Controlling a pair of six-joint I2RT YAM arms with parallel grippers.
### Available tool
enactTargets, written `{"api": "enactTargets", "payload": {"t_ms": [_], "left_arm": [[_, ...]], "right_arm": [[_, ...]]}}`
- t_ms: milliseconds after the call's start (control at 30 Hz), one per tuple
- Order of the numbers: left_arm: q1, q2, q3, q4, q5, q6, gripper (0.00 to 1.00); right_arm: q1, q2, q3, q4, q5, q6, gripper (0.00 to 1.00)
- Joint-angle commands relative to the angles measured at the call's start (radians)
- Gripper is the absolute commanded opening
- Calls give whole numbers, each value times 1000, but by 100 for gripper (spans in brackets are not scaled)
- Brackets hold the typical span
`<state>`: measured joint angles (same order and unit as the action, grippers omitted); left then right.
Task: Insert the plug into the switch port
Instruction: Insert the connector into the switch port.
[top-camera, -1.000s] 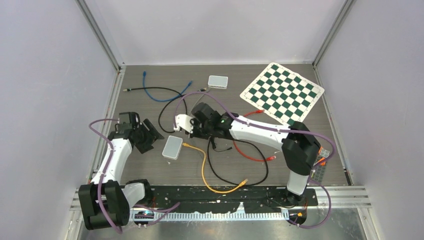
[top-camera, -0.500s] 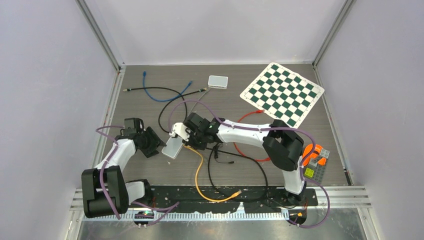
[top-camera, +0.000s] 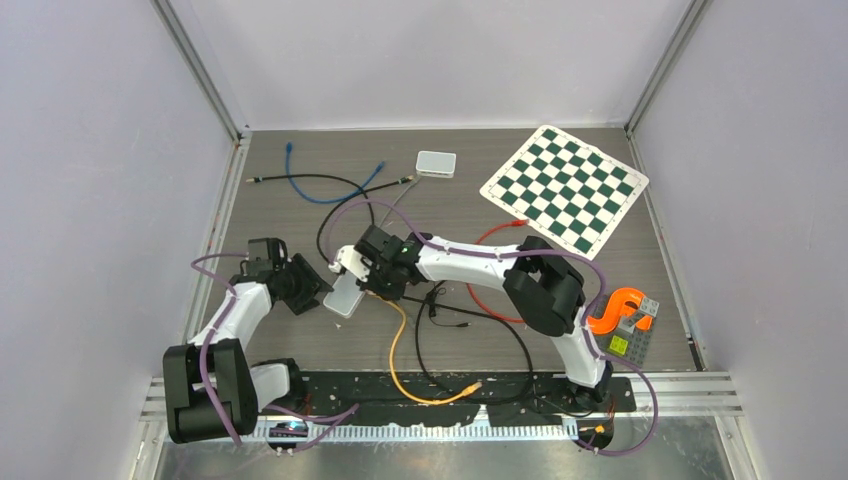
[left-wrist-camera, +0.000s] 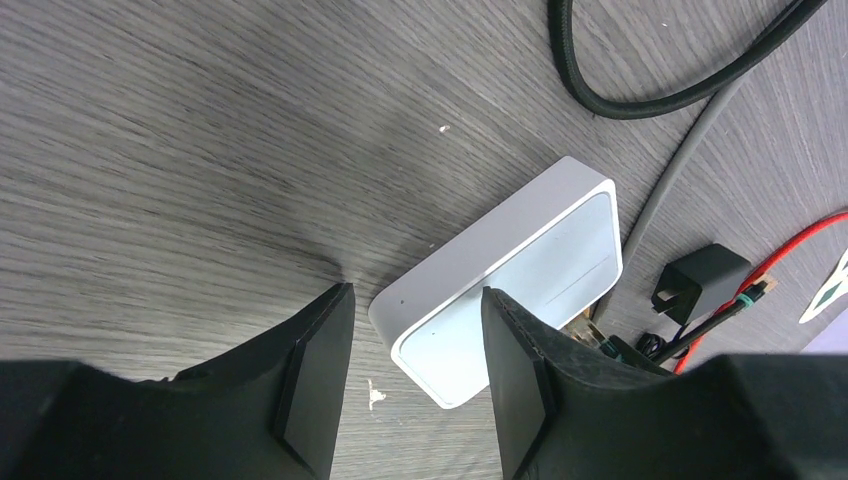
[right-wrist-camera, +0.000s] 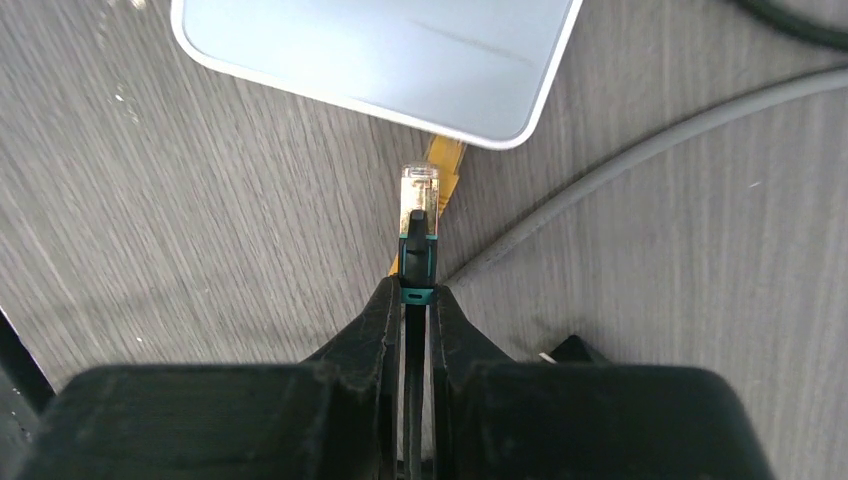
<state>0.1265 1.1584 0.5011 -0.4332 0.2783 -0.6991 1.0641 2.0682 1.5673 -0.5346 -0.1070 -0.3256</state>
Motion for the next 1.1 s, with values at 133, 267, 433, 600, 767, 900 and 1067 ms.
{"api": "enactTargets", "payload": {"t_ms": [133, 267, 433, 600, 767, 900, 1067], "left_arm": [[5, 2, -15, 51, 18, -7, 51], [5, 9, -26, 71, 31, -13, 51], [5, 31, -40, 90, 46, -20, 49], [5, 39, -52, 103, 51, -26, 48], [5, 34, -70, 119, 71, -43, 46], [5, 37, -68, 121, 81, -42, 44], [5, 23, -81, 125, 96, -51, 43]], "right_arm": [[0, 6, 61, -74, -44, 96, 5], [0, 11, 63, -60, -57, 128, 5], [-1, 22, 77, -58, -66, 147, 5], [6, 50, 114, -67, -75, 178, 5], [7, 77, 146, -88, -57, 218, 5], [7, 100, 171, -105, -50, 238, 5], [3, 124, 193, -119, -13, 228, 5]]}}
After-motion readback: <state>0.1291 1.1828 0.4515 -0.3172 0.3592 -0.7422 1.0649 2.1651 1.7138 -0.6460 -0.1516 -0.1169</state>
